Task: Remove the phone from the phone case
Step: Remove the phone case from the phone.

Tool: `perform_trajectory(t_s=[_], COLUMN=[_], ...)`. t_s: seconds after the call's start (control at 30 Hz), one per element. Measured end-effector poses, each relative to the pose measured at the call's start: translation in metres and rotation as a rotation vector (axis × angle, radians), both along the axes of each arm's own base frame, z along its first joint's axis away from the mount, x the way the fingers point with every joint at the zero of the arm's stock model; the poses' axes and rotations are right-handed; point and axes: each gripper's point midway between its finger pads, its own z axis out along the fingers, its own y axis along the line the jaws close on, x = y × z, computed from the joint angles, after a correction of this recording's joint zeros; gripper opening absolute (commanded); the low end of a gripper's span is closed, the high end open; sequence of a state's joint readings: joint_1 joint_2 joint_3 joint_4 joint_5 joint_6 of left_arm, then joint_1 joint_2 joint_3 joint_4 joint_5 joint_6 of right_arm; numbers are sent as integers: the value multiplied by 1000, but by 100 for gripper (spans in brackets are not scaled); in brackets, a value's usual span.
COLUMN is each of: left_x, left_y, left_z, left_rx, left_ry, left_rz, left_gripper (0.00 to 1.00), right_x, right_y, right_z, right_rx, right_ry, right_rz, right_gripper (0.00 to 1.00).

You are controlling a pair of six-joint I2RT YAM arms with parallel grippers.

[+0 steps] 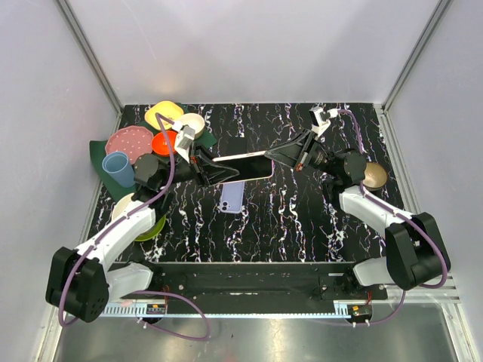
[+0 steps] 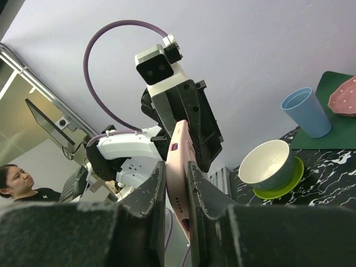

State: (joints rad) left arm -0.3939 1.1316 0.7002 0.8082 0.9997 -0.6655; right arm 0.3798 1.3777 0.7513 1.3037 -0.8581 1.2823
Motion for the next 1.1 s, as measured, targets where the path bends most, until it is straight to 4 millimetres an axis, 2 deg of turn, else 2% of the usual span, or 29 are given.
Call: perform_trajectory(t_s=[0.5,1.1], left_x=[-7,-15], left_y=[1,2], left_z=[-2,-17], left_rx=[103,253], left_ry=[-139,-304], left_rz=[-48,-95], left_gripper=[0,0], right_x=[-10,-10], right_y=[0,1], right_z=[-1,-10], right_rx=[-2,-11], right_ry=[113,255], right_rz=[85,130], right_gripper=[0,0])
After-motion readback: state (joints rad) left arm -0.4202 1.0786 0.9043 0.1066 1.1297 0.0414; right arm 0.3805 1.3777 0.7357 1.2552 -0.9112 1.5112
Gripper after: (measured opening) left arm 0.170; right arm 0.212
